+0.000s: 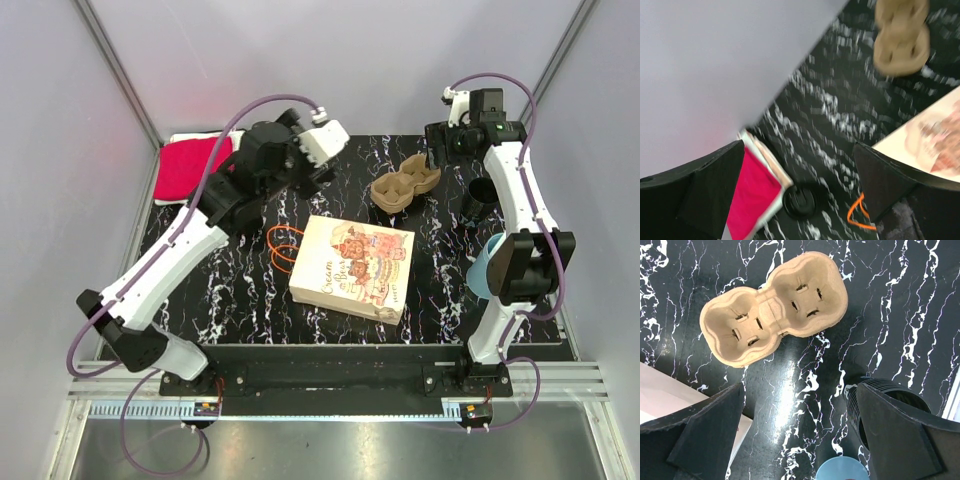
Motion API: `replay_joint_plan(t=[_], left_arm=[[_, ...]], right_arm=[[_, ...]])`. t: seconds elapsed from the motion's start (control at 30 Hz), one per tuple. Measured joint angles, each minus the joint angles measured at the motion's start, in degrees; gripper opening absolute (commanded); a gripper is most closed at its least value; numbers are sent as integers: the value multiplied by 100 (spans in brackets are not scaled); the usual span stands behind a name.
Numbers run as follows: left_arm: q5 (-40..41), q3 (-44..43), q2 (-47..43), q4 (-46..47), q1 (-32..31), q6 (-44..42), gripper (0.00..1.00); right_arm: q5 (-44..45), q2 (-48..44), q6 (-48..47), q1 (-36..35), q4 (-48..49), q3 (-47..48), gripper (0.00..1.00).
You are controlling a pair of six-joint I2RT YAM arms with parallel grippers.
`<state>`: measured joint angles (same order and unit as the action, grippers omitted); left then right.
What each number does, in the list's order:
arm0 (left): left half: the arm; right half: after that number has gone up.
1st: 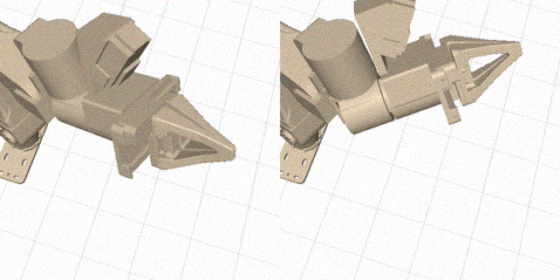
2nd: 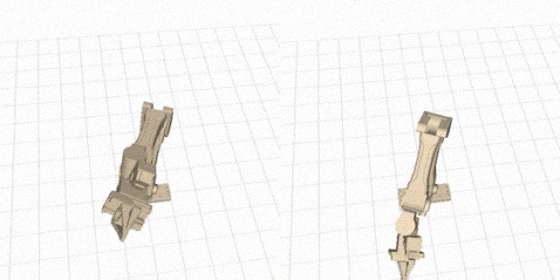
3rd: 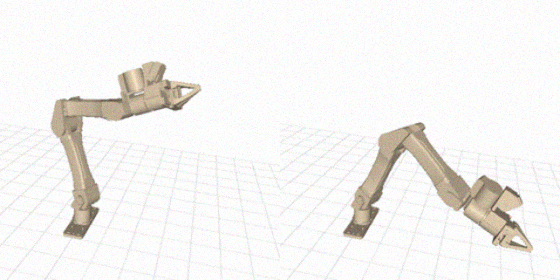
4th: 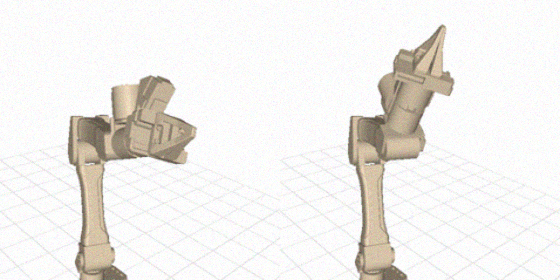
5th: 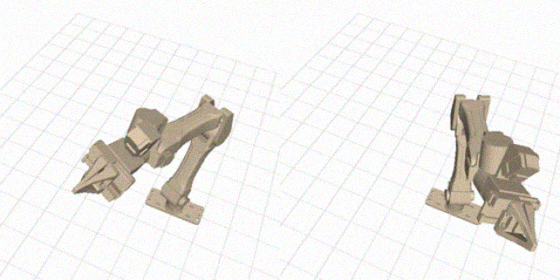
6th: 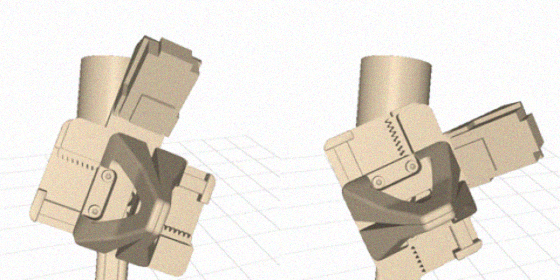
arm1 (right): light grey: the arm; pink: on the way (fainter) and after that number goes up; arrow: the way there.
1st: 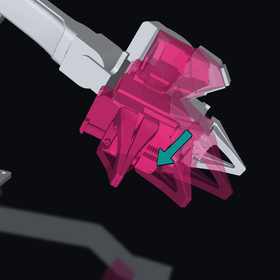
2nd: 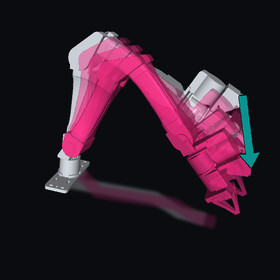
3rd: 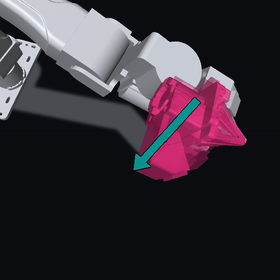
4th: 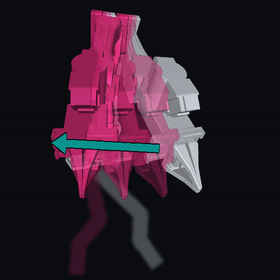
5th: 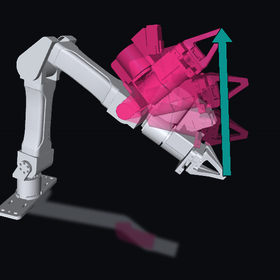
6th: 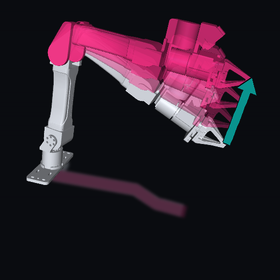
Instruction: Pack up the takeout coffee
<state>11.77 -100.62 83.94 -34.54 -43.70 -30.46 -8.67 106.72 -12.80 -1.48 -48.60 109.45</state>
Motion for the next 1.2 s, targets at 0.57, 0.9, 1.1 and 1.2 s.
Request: replay_joint_plan(t=[0.57, 0.9, 1.1, 1.2], left_arm=[[-3298, 3886, -1840, 341, 2706, 933, 99], [-3731, 4275, -1128, 737, 2791, 925, 89], [-3727, 4312, -763, 970, 2826, 857, 68], [-3731, 4339, -656, 1099, 2844, 826, 61]], right_arm=[[-151, -72, 2, 4, 33, 0, 100], [-153, -72, 2, 4, 31, 0, 100], [-153, -72, 2, 4, 31, 0, 100], [-168, -72, 2, 4, 33, 0, 100]])
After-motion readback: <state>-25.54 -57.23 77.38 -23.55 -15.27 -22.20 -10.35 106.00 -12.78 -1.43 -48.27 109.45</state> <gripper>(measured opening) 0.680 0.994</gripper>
